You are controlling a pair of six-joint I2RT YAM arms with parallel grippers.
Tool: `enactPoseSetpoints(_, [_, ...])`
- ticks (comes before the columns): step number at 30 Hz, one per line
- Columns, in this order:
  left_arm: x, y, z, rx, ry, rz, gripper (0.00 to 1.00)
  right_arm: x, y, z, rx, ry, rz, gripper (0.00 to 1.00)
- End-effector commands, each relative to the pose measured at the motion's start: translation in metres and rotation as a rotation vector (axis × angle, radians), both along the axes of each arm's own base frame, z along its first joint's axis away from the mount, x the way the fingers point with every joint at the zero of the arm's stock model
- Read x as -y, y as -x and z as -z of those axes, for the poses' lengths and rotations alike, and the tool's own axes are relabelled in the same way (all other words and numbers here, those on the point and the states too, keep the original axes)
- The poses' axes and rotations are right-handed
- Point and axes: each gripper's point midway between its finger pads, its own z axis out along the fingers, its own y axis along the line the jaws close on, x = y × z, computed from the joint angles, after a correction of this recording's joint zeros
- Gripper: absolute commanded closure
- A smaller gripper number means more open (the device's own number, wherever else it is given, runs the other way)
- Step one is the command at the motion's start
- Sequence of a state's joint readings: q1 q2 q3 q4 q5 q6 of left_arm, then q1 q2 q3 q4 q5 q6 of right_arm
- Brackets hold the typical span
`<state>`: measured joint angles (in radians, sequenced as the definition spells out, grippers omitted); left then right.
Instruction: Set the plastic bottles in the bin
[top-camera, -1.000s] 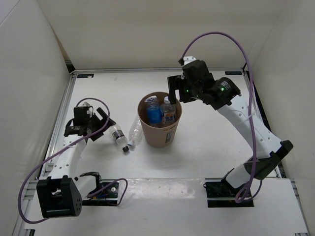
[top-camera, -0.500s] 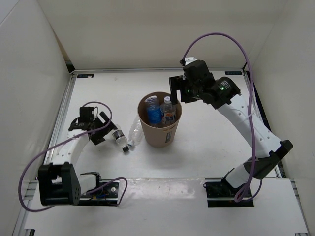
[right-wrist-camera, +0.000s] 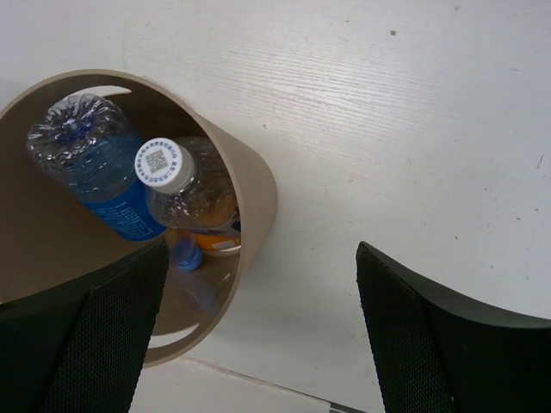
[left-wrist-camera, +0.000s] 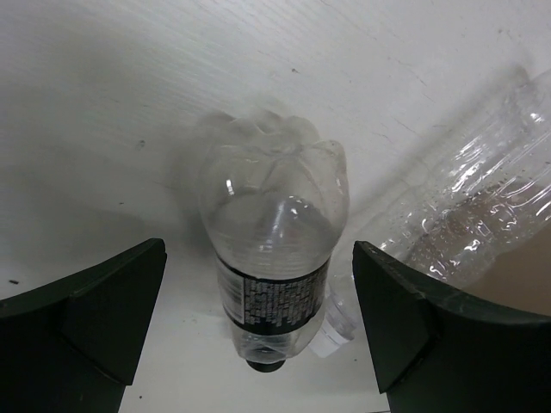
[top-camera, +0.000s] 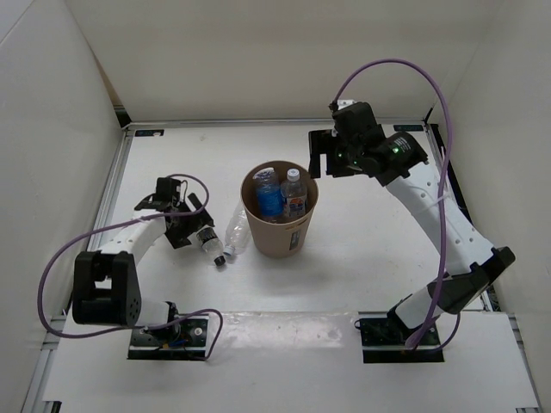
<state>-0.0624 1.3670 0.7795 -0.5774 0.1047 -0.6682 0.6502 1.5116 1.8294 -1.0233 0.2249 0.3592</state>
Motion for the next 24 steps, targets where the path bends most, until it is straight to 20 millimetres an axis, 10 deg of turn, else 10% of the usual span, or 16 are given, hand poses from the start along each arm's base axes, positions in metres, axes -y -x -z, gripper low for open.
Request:
enactPoseSetpoints(1, [0.012, -0.016, -0.012, 0.044, 0.005, 0.055, 0.0, 0.005, 0.001, -0.008, 0.013, -0.038, 0.005, 0.1])
enactPoseSetpoints(13, [0.007, -0.026, -0.01, 0.066, -0.059, 0.167, 0.39, 0.017, -0.005, -0.001, -0.016, -0.044, 0.01, 0.1])
enactPoseSetpoints(17, [-0.005, -0.05, -0.03, 0.154, -0.133, 0.208, 0.39, 0.031, -0.01, -0.008, -0.008, -0.049, 0.031, 0.1])
enactPoseSetpoints(24, [-0.07, -0.12, -0.13, 0.43, -0.223, -0.005, 0.44, 0.049, -0.015, -0.007, -0.029, -0.08, 0.057, 0.1])
